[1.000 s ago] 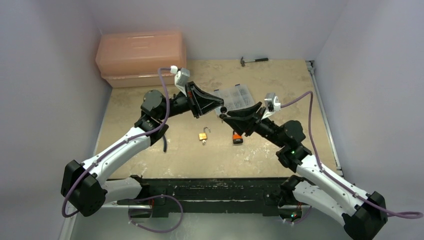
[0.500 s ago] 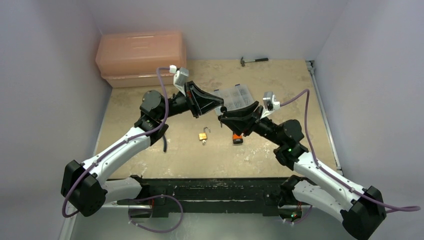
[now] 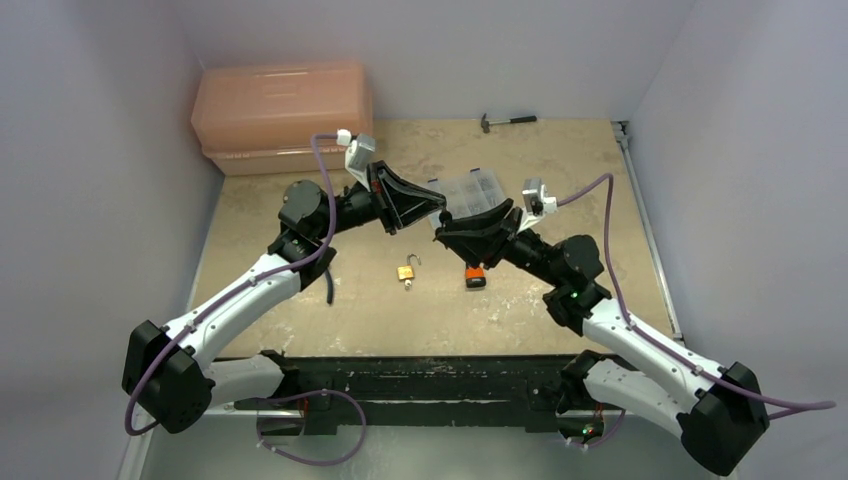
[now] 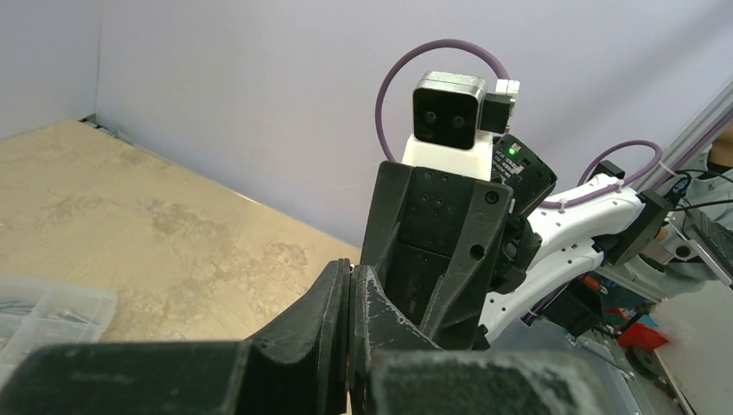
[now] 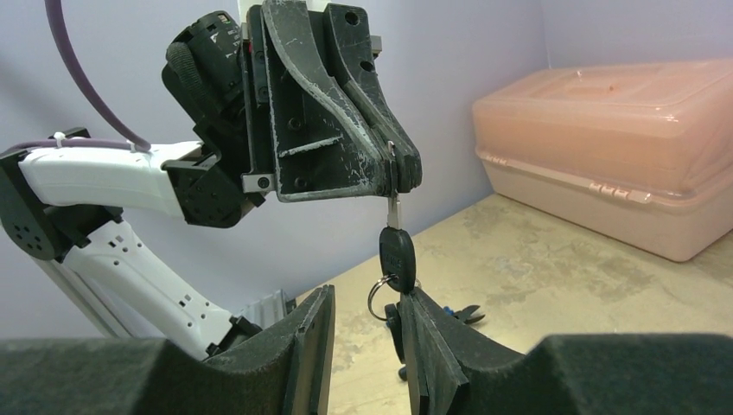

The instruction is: Unlock with the key

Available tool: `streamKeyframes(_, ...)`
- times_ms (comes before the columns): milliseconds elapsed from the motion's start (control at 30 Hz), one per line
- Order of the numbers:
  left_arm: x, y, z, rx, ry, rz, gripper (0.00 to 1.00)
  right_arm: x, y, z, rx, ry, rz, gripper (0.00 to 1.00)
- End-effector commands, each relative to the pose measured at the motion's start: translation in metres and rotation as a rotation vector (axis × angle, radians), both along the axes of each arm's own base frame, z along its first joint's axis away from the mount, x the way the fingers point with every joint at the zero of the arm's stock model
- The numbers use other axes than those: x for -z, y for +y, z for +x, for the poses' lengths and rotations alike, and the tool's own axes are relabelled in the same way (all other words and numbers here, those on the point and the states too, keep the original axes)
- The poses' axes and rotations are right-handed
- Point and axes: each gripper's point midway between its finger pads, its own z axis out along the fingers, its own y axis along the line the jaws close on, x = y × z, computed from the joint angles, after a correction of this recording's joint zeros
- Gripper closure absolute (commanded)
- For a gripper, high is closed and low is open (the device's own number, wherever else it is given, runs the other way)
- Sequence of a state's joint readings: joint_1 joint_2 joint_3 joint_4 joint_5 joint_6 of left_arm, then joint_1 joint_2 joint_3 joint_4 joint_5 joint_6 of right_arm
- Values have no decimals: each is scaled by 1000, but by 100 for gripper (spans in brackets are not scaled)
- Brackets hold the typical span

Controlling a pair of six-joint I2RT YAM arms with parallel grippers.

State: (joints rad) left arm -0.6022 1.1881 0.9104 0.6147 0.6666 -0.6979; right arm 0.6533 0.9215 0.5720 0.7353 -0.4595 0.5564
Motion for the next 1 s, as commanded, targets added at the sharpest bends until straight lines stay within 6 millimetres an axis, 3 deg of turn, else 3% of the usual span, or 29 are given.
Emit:
streamKeyframes(0,-9,4,-3,1,-31,-27,100,-43,-4,-5,-3,-87,90,60)
streamKeyframes(400,-7,5,0,-28,-34,-12,100,-59,-10,7,72,-79,97,61)
streamKeyframes(733,1,23,35,-200,21,15,100,-46,-19,3,105,-35,43,60)
streamKeyframes(967,0,21,33,-169,16,3,100,-44,-19,7,120,-28,55,60)
